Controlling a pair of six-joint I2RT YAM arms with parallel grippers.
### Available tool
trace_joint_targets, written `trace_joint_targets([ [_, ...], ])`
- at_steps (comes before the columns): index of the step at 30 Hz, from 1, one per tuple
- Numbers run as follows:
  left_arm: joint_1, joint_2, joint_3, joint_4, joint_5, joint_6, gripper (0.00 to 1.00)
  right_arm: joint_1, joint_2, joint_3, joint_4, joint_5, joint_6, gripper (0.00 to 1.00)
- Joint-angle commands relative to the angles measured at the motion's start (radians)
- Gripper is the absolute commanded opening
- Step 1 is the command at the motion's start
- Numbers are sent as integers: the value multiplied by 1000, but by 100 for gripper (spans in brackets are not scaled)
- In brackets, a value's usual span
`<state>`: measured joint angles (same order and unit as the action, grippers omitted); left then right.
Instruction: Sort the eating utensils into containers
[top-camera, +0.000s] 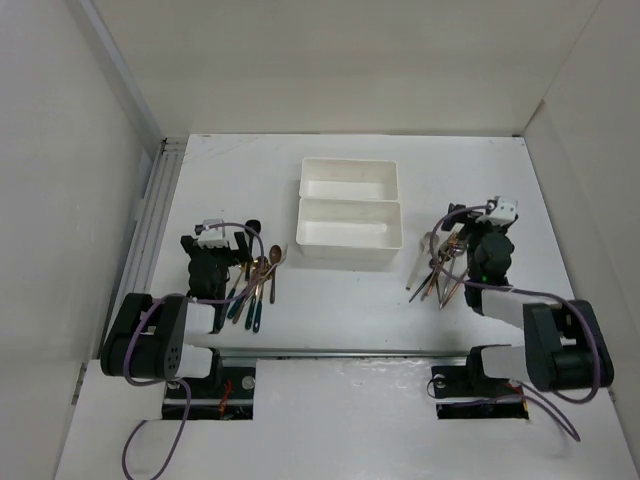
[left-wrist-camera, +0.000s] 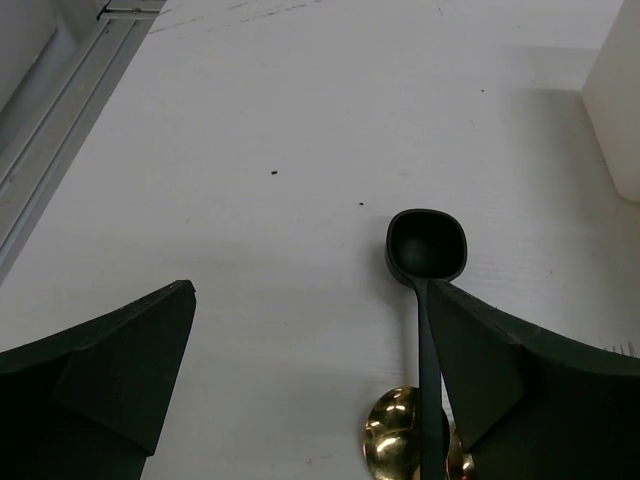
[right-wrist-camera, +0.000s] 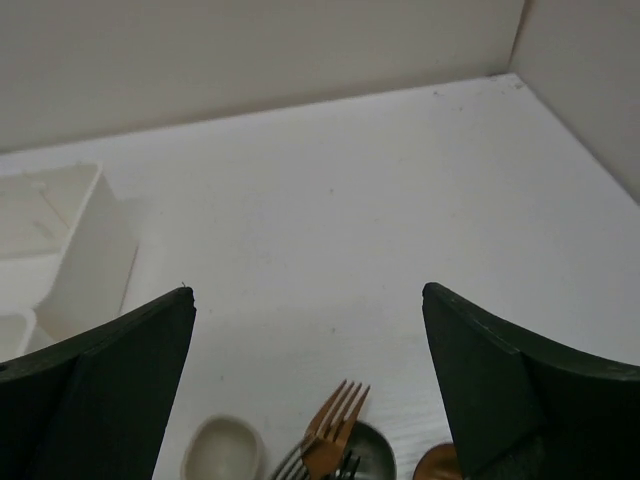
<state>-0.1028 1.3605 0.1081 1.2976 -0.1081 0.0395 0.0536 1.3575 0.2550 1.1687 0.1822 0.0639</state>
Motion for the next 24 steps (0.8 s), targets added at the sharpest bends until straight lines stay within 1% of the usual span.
trace_joint_targets([
  [1, 6, 2, 30, 227, -12, -13, 100, 2, -184, 159, -294, 104, 52, 100],
  [2, 6, 2, 30, 227, -12, -13, 100, 2, -236, 272, -469, 209, 33, 100],
  [3, 6, 2, 30, 227, -12, -13, 100, 2, -236, 323, -524, 262, 33, 100],
  [4, 6, 2, 30, 227, -12, -13, 100, 2, -267, 372, -574, 325, -7, 100],
  [5, 6, 2, 30, 227, -2, -13, 100, 2, -276, 422, -616, 462, -31, 100],
  [6, 6, 2, 30, 258, 34, 0, 100, 2, -276, 519, -647, 512, -73, 100],
  [7, 20, -17, 18, 267, 77, 17, 100, 2, -267, 565, -691, 546, -128, 100],
  [8, 29, -99, 37, 162, 137, 17, 100, 2, -255, 613, -719, 560, -267, 100],
  [9, 29, -165, 80, 20, 186, 35, 100, 2, -238, 697, -751, 583, -329, 100],
  [10, 40, -223, 152, -165, 264, 68, 100, 2, -218, 734, -826, 614, -361, 100],
  [11, 40, -254, 336, -498, 359, 259, 100, 2, -181, 769, -860, 675, -295, 100],
  [12, 40, -255, 425, -631, 495, 349, 100, 11, -167, 802, -903, 830, -200, 100],
  [13, 29, -238, 499, -724, 496, 405, 100, 11, -167, 884, -1120, 803, -99, 100],
  [14, 29, -224, 557, -783, 464, 427, 100, -10, -181, 921, -1235, 668, -41, 100],
  [15, 29, -201, 634, -829, 336, 401, 100, -32, -190, 949, -1321, 498, 56, 100],
  [16, 29, -190, 657, -830, 262, 373, 100, -81, -190, 978, -1389, 229, 123, 100],
  [17, 29, -181, 676, -830, 189, 344, 100, -99, -190, 978, -1503, 151, 187, 100],
  [18, 29, -181, 708, -839, 124, 315, 100, -110, -157, 978, -1561, 107, 282, 100],
  [19, 29, -169, 720, -859, 34, 271, 100, -110, -135, 978, -1613, 93, 315, 96],
  [20, 29, -169, 729, -871, 3, 251, 100, -110, -108, 965, -1735, 121, 354, 86],
  [22, 29, -179, 729, -909, -12, 217, 100, -121, -31, 931, -1834, 149, 492, 75],
  [23, 29, -179, 739, -925, -12, 202, 100, -130, -12, 875, -1860, 93, 511, 72],
  [24, 29, -188, 739, -943, 7, 169, 100, -130, -3, 838, -1873, 64, 533, 62],
])
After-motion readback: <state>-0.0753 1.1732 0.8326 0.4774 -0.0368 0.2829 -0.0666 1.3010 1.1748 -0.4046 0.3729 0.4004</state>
